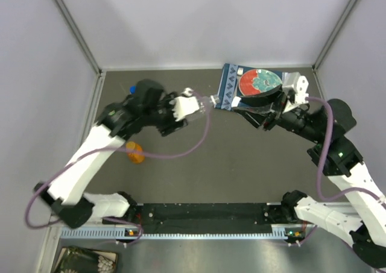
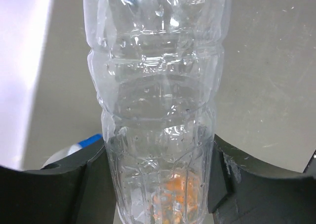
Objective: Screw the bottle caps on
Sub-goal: Pick up the plastic bottle at the center of the board, then screw the bottle cap onto the plastic bottle.
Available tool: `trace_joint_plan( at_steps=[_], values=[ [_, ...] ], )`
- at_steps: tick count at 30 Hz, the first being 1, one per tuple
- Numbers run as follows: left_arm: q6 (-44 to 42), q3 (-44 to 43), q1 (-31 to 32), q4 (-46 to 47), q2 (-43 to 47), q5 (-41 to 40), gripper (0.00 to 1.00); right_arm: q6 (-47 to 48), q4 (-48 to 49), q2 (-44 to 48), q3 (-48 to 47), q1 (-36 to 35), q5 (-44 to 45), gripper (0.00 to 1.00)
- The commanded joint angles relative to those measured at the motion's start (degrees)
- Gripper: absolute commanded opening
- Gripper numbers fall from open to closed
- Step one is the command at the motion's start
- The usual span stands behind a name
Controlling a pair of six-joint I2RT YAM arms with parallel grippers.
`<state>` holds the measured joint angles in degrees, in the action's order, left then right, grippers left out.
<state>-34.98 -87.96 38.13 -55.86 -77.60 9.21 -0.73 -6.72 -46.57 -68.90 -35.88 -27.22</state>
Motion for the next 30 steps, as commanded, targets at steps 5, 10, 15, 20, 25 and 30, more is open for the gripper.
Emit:
trace_joint_plan(
  at_steps=[5, 10, 15, 20, 25, 30],
  values=[
    [-3.60, 6.74, 0.19, -12.86, 22.92, 0.54, 0.49, -4.72, -10.31, -4.04, -6.23, 4.58, -19.93, 0.28],
    [-3.43, 7.02, 0.28, -17.09, 28.03, 4.67, 0.39, -5.42, -13.23, -8.89, -11.25, 4.85, -35.69, 0.29],
    [-3.25, 6.41, 0.19, -17.62, 27.60, 7.40, 0.40, -7.62, -13.75, -12.93, -12.75, 4.15, -43.44, 0.29],
    [-3.86, 2.81, 0.37, -18.24, 24.08, 9.94, 0.39, -4.63, -14.37, -14.69, -11.78, 2.04, -39.32, 0.29],
    [-4.22, 1.48, 0.45, -18.32, 21.36, 11.35, 0.39, -2.96, -14.37, -17.76, -13.01, 1.60, -39.74, 0.28],
    [-5.01, 0.16, 0.63, -18.24, 20.21, 11.97, 0.39, -0.94, -14.64, -20.58, -13.10, 1.60, -39.93, 0.27]
  ],
)
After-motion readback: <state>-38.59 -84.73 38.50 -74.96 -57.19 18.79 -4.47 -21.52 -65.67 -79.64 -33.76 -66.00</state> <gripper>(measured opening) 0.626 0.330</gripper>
